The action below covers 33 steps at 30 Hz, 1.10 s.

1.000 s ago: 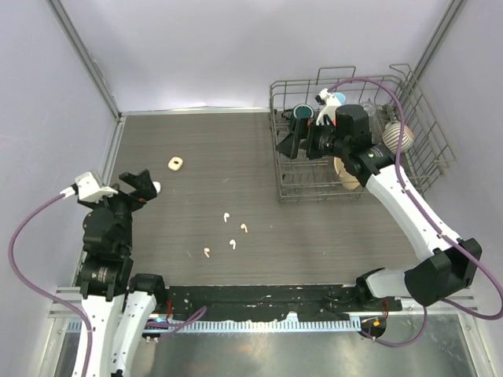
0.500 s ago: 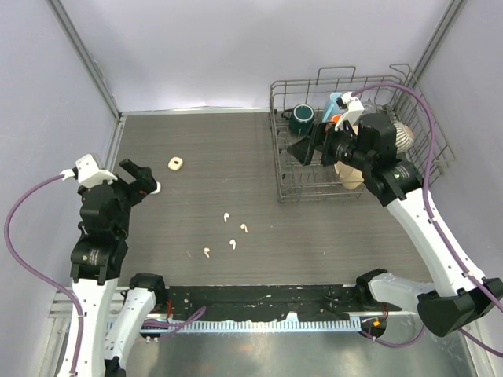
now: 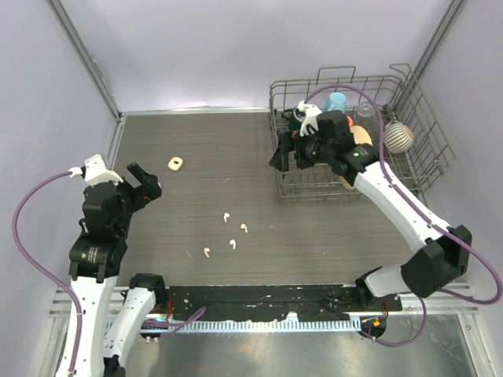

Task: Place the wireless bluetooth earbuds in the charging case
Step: Pick up the charging case at the center of the board.

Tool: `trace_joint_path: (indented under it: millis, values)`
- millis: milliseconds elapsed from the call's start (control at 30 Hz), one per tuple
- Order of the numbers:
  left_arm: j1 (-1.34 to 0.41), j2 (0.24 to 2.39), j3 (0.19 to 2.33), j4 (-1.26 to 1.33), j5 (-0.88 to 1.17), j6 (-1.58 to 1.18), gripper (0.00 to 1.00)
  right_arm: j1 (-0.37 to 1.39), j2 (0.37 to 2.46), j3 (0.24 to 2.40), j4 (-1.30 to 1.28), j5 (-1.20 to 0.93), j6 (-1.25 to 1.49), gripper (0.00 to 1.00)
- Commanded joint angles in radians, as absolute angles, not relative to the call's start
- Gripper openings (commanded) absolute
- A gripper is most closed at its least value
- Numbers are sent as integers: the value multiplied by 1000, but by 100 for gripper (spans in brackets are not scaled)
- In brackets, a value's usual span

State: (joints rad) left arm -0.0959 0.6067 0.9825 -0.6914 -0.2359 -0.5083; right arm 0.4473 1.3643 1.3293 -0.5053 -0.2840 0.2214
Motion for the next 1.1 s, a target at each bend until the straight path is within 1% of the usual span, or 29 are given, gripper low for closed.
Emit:
trace_joint_path:
  millis: [0,67,233,400,500,600,833,867,933,1000,1067]
  values:
    - [-94,633,948,-681,-213,-483,100,491,1425,1405,-488,-227,129,99]
    - [-94,666,953,-696,-248,-509,100,497,1442,1411,-488,-227,121,100]
    - [-94,727,962,-696,-245,-483,100,500,1417,1362,-427,-244,136,100]
    - [-94,802,985,-699,-279,-472,100,500,1430,1379,-454,-250,136,100]
    - [-92,856,994,-677,-265,-422,100,500,1428,1368,-457,-299,149,99]
    - [-94,909,1011,-650,-230,-335,100,500,1413,1342,-457,-305,150,100]
    - [-74,1164,1117,-611,-229,-238,100,500,1368,1313,-451,-339,153,99]
    - [-58,1227,1140,-618,-232,-229,100,499,1367,1312,-457,-345,152,99]
    - [-32,1285,1170,-635,-248,-241,100,500,1368,1312,-462,-344,155,100]
    - [30,1374,1227,-681,-244,-297,100,500,1365,1304,-463,-344,150,99]
    - [73,1451,1270,-689,-168,-324,99,500,1373,1298,-457,-339,143,99]
